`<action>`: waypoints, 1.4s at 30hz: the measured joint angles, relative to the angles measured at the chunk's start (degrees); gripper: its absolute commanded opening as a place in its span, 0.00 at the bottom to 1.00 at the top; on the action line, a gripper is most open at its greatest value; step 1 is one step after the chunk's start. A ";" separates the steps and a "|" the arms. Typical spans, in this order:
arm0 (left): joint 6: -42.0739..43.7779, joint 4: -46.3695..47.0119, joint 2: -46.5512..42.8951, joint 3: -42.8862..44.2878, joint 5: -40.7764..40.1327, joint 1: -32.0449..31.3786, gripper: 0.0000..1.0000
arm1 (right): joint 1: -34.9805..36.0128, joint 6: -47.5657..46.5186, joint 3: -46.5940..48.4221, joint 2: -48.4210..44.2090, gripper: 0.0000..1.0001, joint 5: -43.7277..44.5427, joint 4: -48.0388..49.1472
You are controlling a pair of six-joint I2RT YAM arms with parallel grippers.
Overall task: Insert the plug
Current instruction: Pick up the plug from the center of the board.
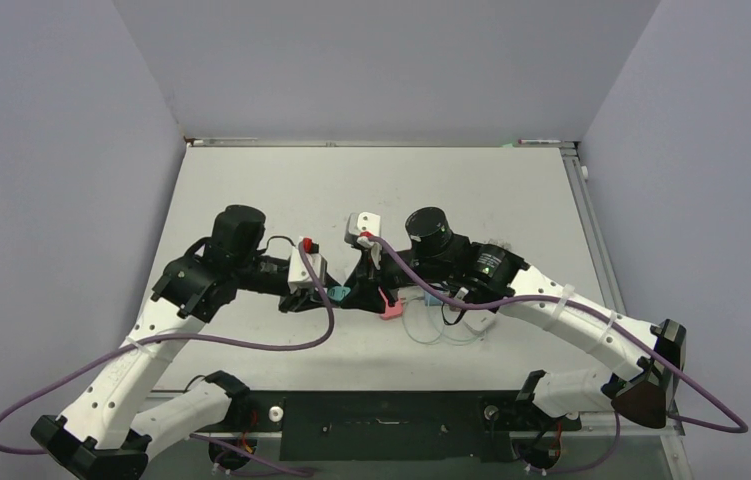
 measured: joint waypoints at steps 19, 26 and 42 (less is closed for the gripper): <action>-4.00 3.52 -3.76 -0.83 0.11 -0.07 0.72 | -2.16 0.98 -6.01 -6.27 0.07 -4.02 7.80; -3.98 3.06 -2.45 -0.92 2.43 -0.04 0.49 | -2.89 3.15 -6.67 -7.23 0.08 -8.35 11.67; -5.31 3.41 -1.73 -0.55 2.34 0.17 0.00 | -3.19 4.17 -7.04 -6.27 0.77 -7.43 13.60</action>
